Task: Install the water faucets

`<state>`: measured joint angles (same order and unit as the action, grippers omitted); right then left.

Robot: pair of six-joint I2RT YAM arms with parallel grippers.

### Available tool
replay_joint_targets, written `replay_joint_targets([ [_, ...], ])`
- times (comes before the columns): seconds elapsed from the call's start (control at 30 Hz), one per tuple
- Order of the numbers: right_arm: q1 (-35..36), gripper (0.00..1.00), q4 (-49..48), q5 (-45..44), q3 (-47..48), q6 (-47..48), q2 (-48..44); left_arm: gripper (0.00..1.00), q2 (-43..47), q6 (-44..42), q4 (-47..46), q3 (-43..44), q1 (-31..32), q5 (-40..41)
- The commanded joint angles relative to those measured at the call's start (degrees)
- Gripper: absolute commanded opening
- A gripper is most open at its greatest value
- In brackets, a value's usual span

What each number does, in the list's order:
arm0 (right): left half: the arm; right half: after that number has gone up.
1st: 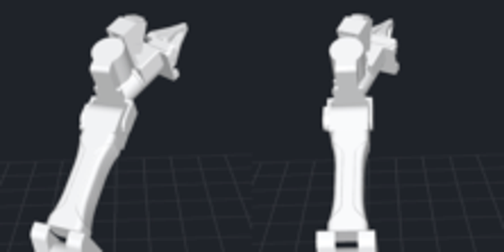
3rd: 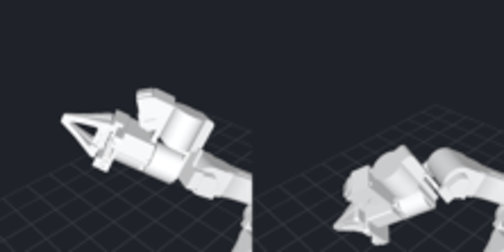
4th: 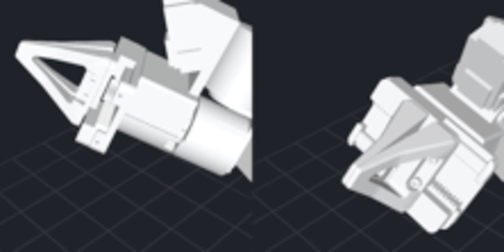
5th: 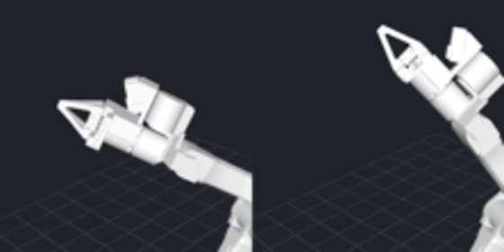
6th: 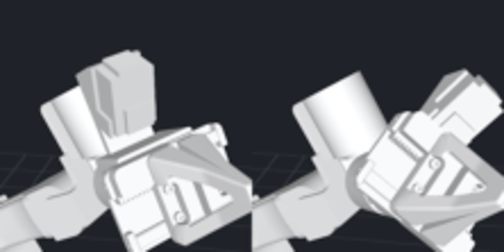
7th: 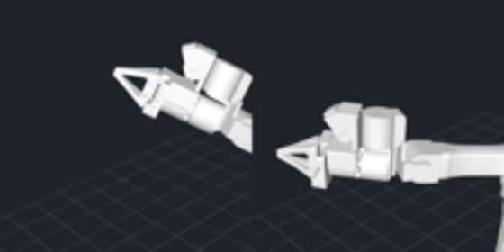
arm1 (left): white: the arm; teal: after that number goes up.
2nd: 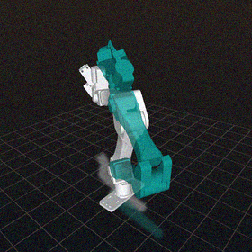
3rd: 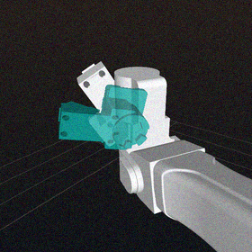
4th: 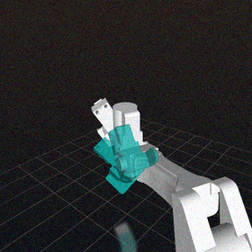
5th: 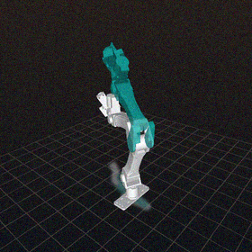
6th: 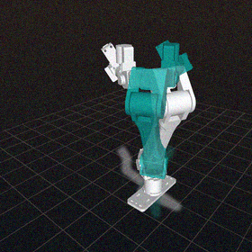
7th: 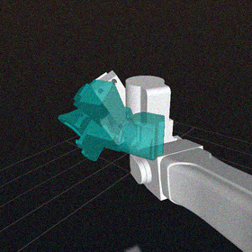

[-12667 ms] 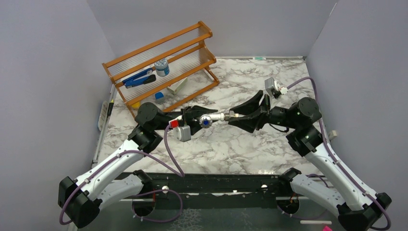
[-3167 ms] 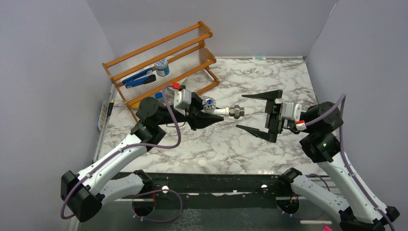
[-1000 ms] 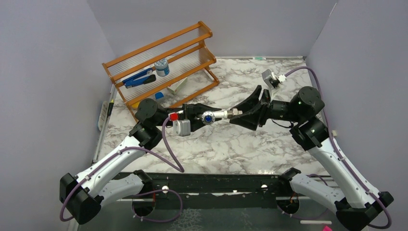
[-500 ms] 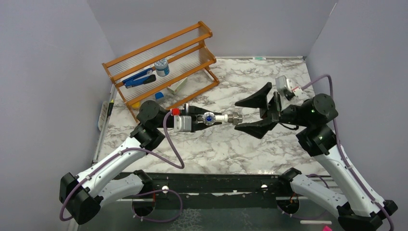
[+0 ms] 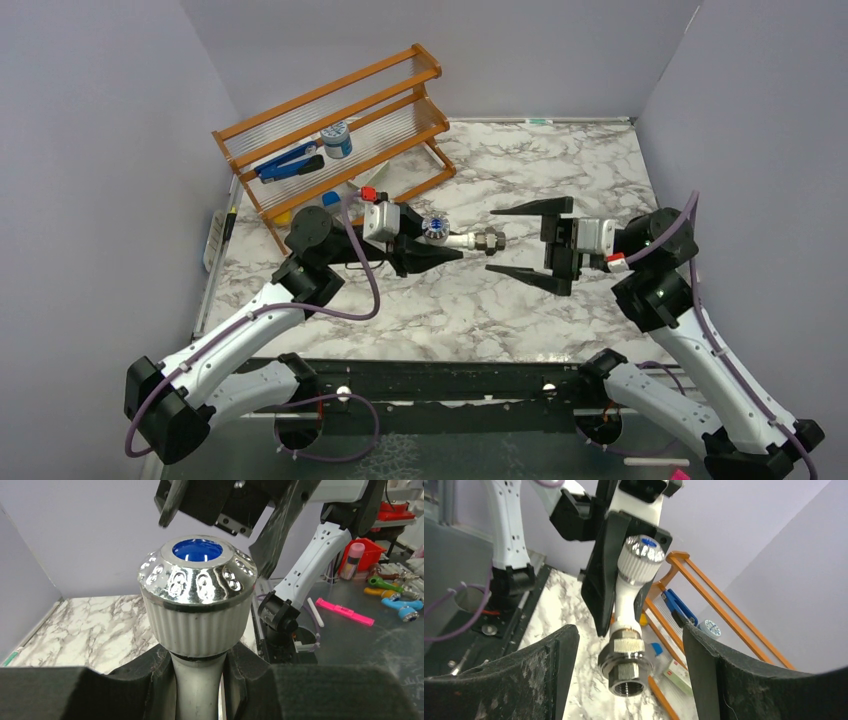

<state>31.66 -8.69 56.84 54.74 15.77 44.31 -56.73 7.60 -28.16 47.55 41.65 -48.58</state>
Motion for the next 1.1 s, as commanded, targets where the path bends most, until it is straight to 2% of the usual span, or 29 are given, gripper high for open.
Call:
replay_joint_targets([
  [0.0,0.26,0.79,1.89,0.88,-1.78,10.32,0.27,0.0,0.24,5.08,-4.51,3.59,0.35,2.77],
  [0.5,0.26,0.64,1.68,0.35,-3.16,10.52,0.64,0.0,-0.45,5.85,-4.49,3.83,0.44,1.91],
  [0.8,0.3,0.66,4.65,2.03,-2.84,11.94,1.08,0.0,-0.28,6.37,-4.53,3.95,0.45,2.55],
  [1.07,0.27,0.48,5.88,0.83,-2.16,12.48,1.53,0.0,-0.37,6.9,-4.54,4.14,0.41,2.61],
])
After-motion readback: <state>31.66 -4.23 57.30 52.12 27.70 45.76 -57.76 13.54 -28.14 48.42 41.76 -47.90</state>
